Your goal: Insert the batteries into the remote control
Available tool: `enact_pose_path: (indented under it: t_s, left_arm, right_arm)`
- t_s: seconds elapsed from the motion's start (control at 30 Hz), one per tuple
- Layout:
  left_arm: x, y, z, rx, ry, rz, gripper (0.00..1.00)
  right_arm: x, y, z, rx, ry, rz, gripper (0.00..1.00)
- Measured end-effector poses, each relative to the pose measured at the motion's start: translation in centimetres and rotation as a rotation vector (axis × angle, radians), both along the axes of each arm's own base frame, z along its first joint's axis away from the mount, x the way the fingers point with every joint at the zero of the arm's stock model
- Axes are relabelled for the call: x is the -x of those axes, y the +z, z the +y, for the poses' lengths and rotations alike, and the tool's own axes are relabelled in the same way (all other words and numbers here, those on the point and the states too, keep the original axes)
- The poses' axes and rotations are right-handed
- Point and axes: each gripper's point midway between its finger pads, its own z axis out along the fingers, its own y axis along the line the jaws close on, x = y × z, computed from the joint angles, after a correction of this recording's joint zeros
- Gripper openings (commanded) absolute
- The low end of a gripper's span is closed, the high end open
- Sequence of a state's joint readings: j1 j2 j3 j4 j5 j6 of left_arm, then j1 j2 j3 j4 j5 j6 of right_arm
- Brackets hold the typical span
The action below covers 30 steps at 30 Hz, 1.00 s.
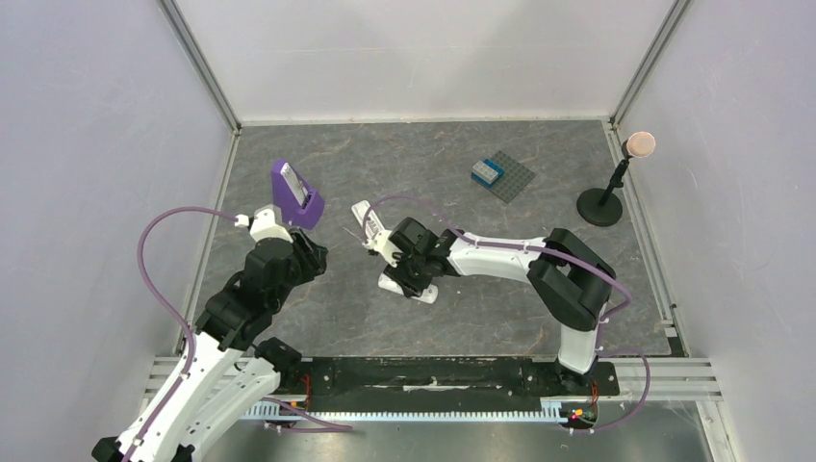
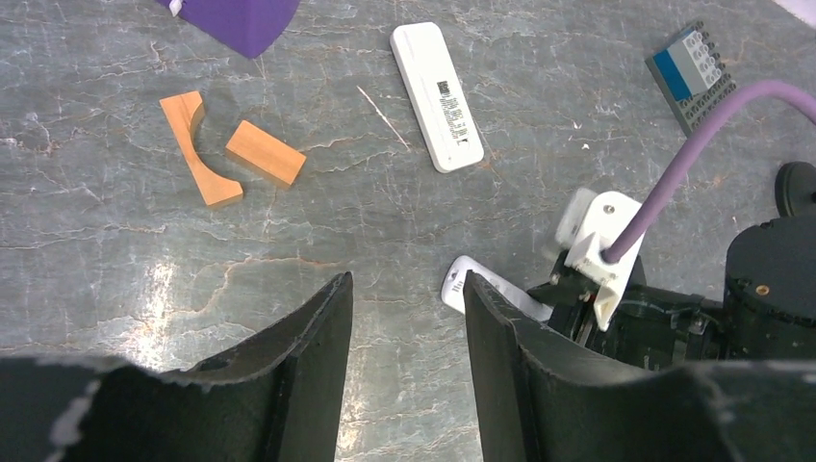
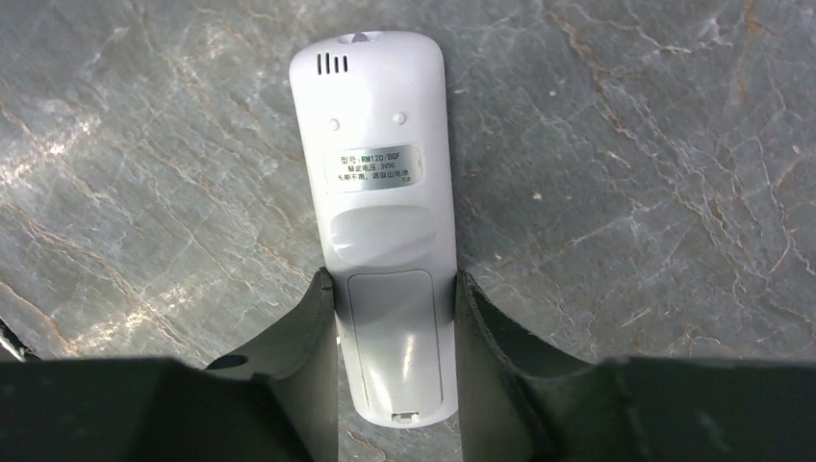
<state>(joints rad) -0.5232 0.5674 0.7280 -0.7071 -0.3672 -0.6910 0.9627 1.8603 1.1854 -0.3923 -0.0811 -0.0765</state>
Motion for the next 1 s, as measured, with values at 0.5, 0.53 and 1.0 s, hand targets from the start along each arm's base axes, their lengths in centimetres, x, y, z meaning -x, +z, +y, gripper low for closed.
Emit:
enact_pose_path:
  t_s: [0.5,0.53,1.0]
  left_arm:
    - [0.1,0.0,0.0,0.000,-0.002,0.002,0.54]
    - [0.1,-0.1,0.0,-0.002,-0.001,0.004,0.54]
    - [-0.1,-1.1,-0.3,-0.026,-0.017,0.048,0.58]
  right_arm:
    - [-11.1,2.2,-7.2,-0.071,-0.747,-0.144,0.29]
    - [-11.5,2.2,-6.8,-0.082,-0.785,-0.143,0.30]
    - [-13.4,0.6,-5.1,-0.113,-0.947,-0.097,0.64]
